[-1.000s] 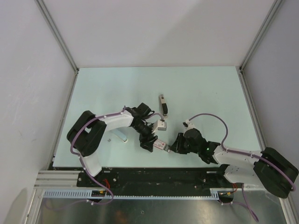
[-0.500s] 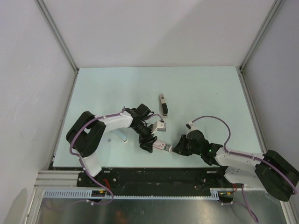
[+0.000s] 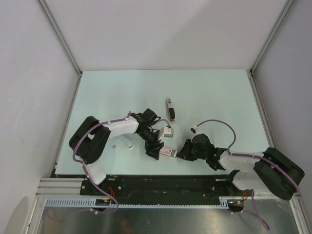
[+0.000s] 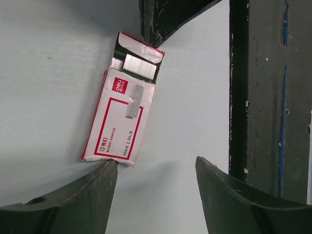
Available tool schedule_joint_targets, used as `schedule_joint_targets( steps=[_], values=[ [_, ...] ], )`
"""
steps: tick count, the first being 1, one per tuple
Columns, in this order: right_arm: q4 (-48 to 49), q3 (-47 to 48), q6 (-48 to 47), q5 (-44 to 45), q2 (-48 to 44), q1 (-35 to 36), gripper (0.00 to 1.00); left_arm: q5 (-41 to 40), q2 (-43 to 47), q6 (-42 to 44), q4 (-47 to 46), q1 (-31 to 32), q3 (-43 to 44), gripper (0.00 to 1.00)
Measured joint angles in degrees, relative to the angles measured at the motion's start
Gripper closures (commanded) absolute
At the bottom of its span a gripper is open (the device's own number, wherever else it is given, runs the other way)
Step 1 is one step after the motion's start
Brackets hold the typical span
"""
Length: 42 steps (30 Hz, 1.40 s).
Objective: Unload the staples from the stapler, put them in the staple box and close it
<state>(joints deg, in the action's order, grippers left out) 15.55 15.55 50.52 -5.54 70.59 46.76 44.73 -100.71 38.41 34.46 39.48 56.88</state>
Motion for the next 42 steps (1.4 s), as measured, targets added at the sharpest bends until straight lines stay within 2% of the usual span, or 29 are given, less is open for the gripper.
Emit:
schedule_joint_targets(
  steps=[21,26,29,31,33,39,42],
  values=[
    [4.52,3.93,-1.11,-0.17,7.58,1.55,0.87,0.22,-0.11,-0.07,0.11,0.20,-0.04,0.29],
    [4.46,4.20,-1.40,-0.33,7.78,1.55,0.84,0.02,0.09,-0.57,0.11,0.31,-0.15,0.25],
    [2.56,4.22,-1.95,-0.33,6.40,1.55,0.72,-0.52,0.42,-1.11,0.24,0.52,-0.20,0.19],
    [0.04,4.22,-2.71,-0.11,4.44,1.51,0.61,-0.94,0.72,-1.92,0.46,0.31,-0.20,0.08],
    [-3.65,4.22,-3.56,0.11,1.18,0.94,0.51,-1.64,1.14,-3.13,1.11,-0.24,0.04,0.03],
    [-13.77,4.83,-6.86,0.28,-10.64,-3.74,0.09,-10.19,3.80,-7.63,3.50,-5.90,3.48,0.00],
    [-18.84,7.04,-8.76,0.42,-12.41,-6.82,0.02,-14.67,7.82,-9.35,4.46,-7.82,6.03,0.01]
  ],
)
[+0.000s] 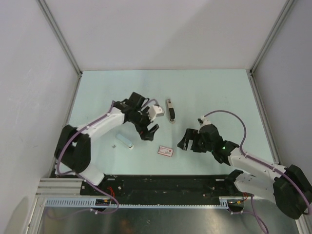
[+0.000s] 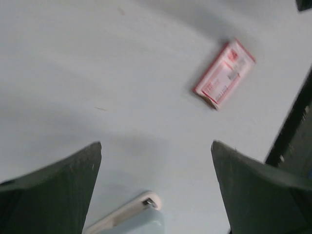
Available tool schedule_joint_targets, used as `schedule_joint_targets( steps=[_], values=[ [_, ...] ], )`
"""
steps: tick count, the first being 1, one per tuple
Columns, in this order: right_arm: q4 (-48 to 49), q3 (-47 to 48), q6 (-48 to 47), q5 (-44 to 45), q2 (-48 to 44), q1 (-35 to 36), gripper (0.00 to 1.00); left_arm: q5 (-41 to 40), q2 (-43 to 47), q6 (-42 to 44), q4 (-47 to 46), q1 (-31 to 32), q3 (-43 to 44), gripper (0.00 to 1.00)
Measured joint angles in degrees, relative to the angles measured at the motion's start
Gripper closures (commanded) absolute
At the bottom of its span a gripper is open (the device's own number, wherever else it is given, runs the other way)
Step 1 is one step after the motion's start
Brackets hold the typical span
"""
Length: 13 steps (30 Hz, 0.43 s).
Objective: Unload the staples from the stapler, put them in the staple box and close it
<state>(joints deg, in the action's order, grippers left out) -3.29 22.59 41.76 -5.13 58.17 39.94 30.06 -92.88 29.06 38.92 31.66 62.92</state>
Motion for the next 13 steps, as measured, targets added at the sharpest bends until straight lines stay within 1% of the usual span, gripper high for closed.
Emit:
schedule_joint_targets(
  steps=[4,7,9,13],
  values=[
    [-5.84,5.27,-3.02,0.94,-0.13,-3.65,0.01,-5.88,7.30,-1.73,0.20,-1.86,3.30,0.01],
    [-8.13,9.88,-5.42,1.68,-0.15,-6.10,0.01,-7.08,11.37,-2.75,0.17,-4.79,4.15,0.00],
    [-8.90,12.74,-6.75,1.99,-0.17,-7.56,0.01,-7.19,12.50,-3.63,0.20,-8.26,4.24,0.01],
    [-10.21,18.05,-9.20,2.95,0.63,-9.29,0.01,-7.34,11.93,-5.60,0.44,-14.95,4.24,0.00]
  ],
)
